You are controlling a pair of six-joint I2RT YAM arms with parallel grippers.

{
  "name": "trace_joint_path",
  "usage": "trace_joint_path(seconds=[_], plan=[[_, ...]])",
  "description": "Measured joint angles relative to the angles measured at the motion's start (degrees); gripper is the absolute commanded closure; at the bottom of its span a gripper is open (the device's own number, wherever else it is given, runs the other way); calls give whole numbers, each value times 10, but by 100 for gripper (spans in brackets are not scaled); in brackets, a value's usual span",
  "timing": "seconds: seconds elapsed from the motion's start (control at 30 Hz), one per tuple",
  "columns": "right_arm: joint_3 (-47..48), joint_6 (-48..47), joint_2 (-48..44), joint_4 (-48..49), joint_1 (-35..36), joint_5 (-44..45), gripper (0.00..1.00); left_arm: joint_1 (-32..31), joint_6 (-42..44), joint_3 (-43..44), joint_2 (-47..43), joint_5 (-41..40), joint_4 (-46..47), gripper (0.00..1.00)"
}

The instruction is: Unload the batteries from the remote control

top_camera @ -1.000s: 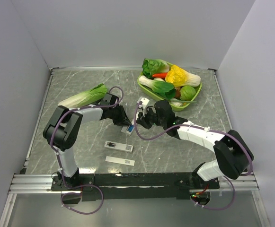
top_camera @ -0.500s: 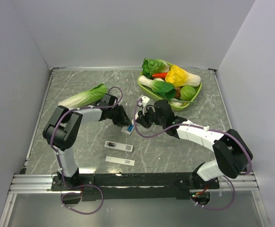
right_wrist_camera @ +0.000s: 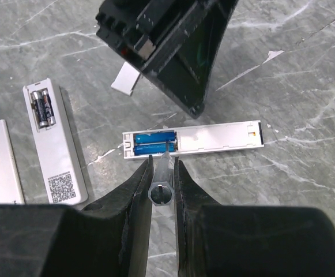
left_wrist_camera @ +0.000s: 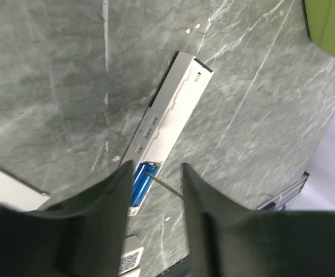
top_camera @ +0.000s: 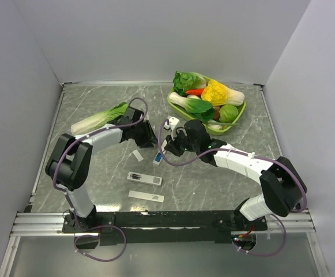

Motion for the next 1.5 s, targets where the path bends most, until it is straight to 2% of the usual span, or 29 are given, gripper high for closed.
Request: trace_joint_path(seconds=[0.13, 0.33, 0.83, 1.2, 1.5], plan=[[1, -2, 0, -3, 0, -2, 100, 3, 1, 0, -3, -16, -9, 81], [5, -1, -1, -10, 0, -7, 100, 4, 12, 0, -3, -39, -25, 94], [20, 5, -1, -41, 11, -13, 100, 2, 14, -55, 28, -5, 20, 95], [31, -14, -9, -74, 12, -1, 100, 2, 12, -66, 33, 47, 62, 94], [52, -12, -10, -107, 12, 8, 100, 2, 12, -68, 42, 56, 68, 94]])
